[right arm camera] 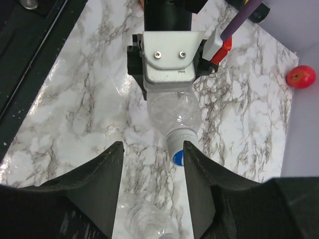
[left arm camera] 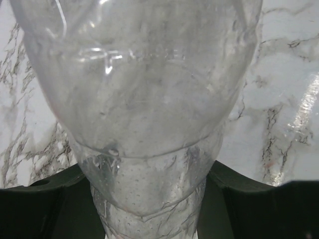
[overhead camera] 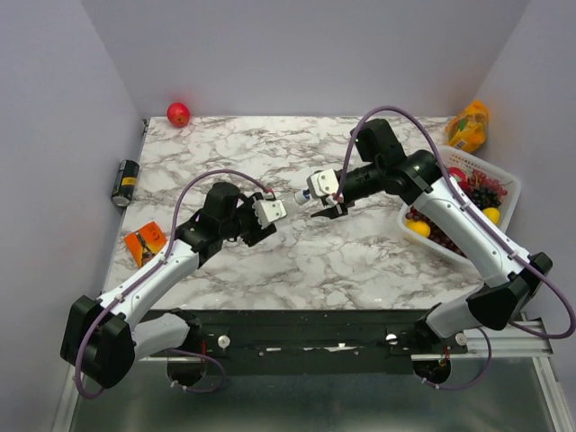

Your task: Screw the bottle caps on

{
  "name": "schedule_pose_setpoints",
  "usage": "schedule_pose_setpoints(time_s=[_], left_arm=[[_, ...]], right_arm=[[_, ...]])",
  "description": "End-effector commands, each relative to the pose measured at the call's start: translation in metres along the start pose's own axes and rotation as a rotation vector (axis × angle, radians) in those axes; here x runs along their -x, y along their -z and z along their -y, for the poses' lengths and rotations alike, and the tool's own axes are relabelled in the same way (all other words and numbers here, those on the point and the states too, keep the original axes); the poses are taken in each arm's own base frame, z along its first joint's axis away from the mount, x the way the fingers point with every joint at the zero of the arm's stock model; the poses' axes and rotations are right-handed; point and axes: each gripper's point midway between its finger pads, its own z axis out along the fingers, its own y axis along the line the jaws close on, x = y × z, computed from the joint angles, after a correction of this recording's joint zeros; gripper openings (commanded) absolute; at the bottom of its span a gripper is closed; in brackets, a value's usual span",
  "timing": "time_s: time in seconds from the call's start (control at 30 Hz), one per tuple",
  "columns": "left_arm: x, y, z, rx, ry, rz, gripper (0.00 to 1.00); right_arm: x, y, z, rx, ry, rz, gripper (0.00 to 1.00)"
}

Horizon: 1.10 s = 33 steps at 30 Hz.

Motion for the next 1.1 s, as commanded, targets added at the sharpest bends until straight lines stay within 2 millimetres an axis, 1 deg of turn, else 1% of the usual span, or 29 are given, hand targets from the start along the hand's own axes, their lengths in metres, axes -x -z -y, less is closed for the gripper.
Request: schedule_pose_setpoints(time_s=[0.0, 0.17, 0.4, 0.43, 0.47, 0.53, 0.67, 0.7, 0.73, 0.87, 1.03, 1.07], left_arm=[[0.019, 0.008, 0.015, -0.095, -0.014, 0.067, 0.00], [0.025, 0.011, 0.018, -0.117, -0.034, 0.090, 0.00], [0.031, 0.014, 0.020, -0.116, -0.071, 0.131, 0.00], [0.033, 0.015, 0.019, -0.108, -0.082, 0.139, 0.00], [0.033, 0.015, 0.019, -0.109, -0.084, 0.141, 0.00], [0.032, 0.014, 0.018, -0.107, -0.082, 0.135, 0.00], [0.031, 0.014, 0.018, -0.105, -0.082, 0.133, 0.00], [0.031, 0.014, 0.018, -0.105, -0.081, 0.133, 0.00], [0.029, 0.013, 0.018, -0.106, -0.079, 0.129, 0.00], [0.029, 0.014, 0.018, -0.102, -0.077, 0.129, 0.00], [0.028, 0.012, 0.019, -0.104, -0.072, 0.129, 0.00], [0.029, 0.013, 0.018, -0.102, -0.075, 0.134, 0.00]], right_arm=[[-0.007, -0.008, 0.013, -0.019, 0.111, -0.035, 0.58], [-0.014, -0.011, 0.016, -0.015, 0.120, -0.057, 0.58], [-0.022, -0.016, 0.011, 0.039, 0.111, -0.076, 0.56], [-0.022, -0.017, 0.013, 0.041, 0.109, -0.075, 0.55], [-0.020, -0.017, 0.013, 0.044, 0.106, -0.070, 0.51], [-0.016, -0.017, 0.013, 0.051, 0.101, -0.057, 0.48], [-0.009, -0.019, 0.012, 0.058, 0.098, -0.031, 0.36], [-0.007, -0.019, 0.011, 0.062, 0.089, -0.025, 0.35], [-0.005, -0.020, 0.011, 0.065, 0.087, -0.018, 0.34], [0.003, -0.019, 0.010, 0.056, 0.066, 0.012, 0.51], [0.011, -0.018, 0.013, 0.050, 0.048, 0.033, 0.51], [0.012, -0.018, 0.013, 0.052, 0.047, 0.036, 0.47]])
